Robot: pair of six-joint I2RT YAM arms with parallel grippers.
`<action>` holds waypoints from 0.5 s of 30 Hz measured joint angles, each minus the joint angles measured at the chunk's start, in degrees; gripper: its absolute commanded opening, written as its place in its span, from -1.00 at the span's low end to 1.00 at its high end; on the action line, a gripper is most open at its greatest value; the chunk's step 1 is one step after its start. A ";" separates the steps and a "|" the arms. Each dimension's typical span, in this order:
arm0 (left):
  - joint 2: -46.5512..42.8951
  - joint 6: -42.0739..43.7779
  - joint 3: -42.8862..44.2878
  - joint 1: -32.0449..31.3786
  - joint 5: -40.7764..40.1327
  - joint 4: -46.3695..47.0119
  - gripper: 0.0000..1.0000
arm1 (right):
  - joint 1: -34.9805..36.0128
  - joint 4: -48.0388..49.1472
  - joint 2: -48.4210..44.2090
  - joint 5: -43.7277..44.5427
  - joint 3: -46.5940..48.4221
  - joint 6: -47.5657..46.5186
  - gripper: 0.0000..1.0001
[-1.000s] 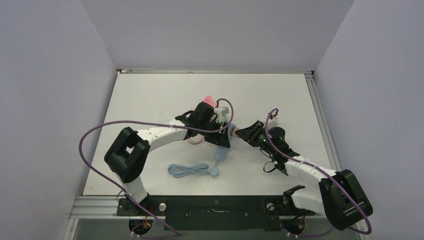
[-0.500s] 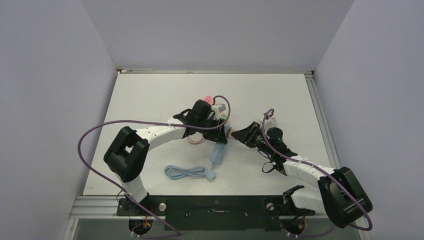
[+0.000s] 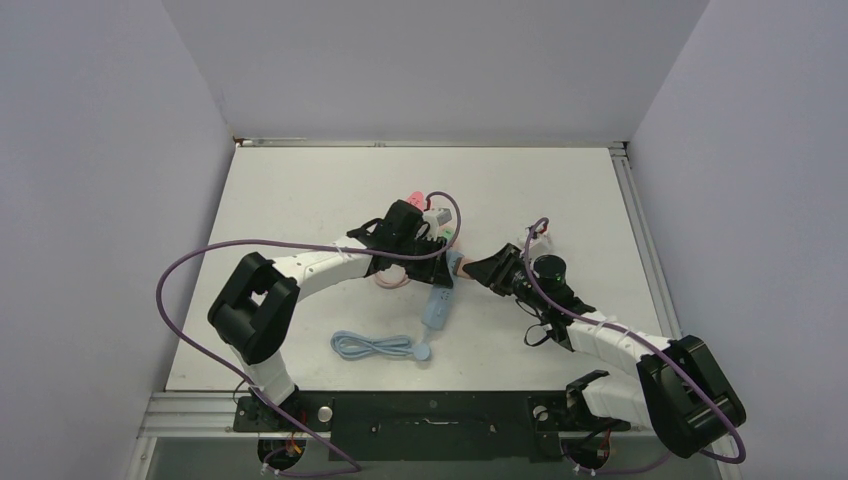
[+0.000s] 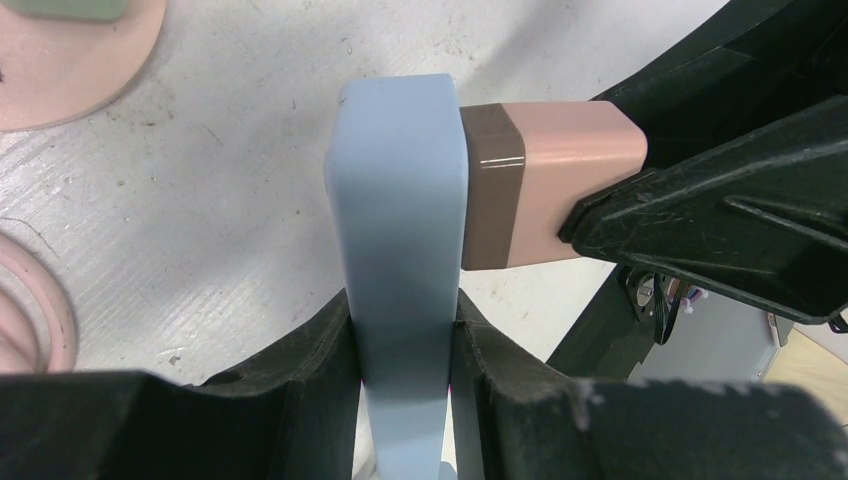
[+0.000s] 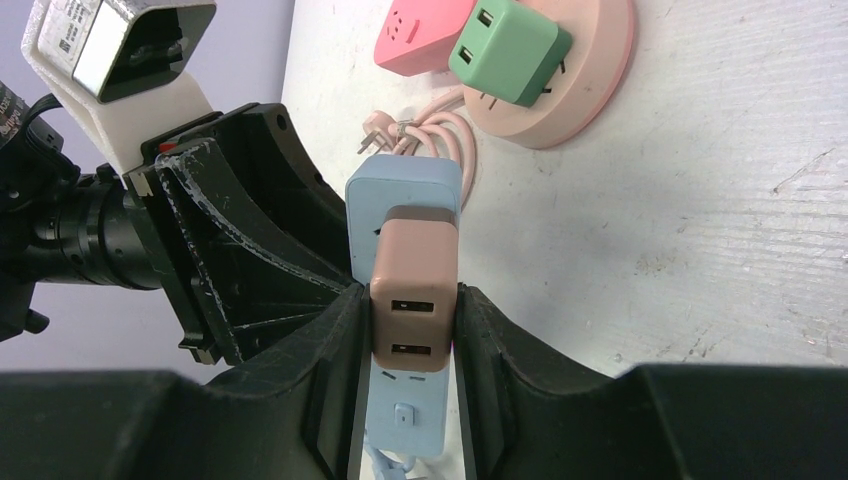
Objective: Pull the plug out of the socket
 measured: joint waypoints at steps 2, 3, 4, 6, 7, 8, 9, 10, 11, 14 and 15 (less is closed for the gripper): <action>0.00 0.02 -0.13 0.00 0.09 0.28 -1.00 | -0.11 0.00 0.00 -0.17 0.00 -0.13 -0.89; 0.00 0.00 -0.24 0.00 0.20 0.44 -1.00 | -0.33 0.02 0.00 -0.50 0.00 -0.13 -0.89; 0.00 0.00 -0.33 0.00 0.35 0.63 -1.00 | -0.76 0.13 0.11 -0.98 -0.02 -0.11 -0.89; 0.00 -0.07 -0.39 0.00 0.46 0.85 -1.00 | -1.77 1.36 0.74 -2.56 -0.28 0.24 -0.89; 0.00 -0.11 -0.44 0.00 0.52 1.03 -1.00 | -2.45 2.69 1.38 -3.61 -0.63 0.61 -0.89; 0.00 -0.20 -0.57 0.00 0.50 1.40 -1.00 | -3.26 4.68 2.23 -4.96 -1.18 1.18 -0.89; 0.00 -0.28 -0.68 0.00 0.55 1.62 -1.00 | -3.85 6.25 2.95 -5.97 -1.66 1.70 -0.89; 0.00 -0.39 -0.83 0.00 0.55 1.75 -1.00 | -4.26 7.65 3.61 -6.84 -2.08 2.14 -0.89; 0.00 -0.46 -1.05 -0.02 0.57 1.92 -1.00 | -4.55 8.63 4.13 -7.52 -2.32 2.36 -0.89; -0.02 -0.59 -1.36 0.00 0.79 2.14 -1.00 | -4.81 9.94 5.01 -8.44 -2.58 2.60 -0.89; -0.04 -0.59 -1.36 0.00 0.76 2.23 -1.00 | -4.92 10.32 5.22 -8.61 -2.58 2.67 -0.89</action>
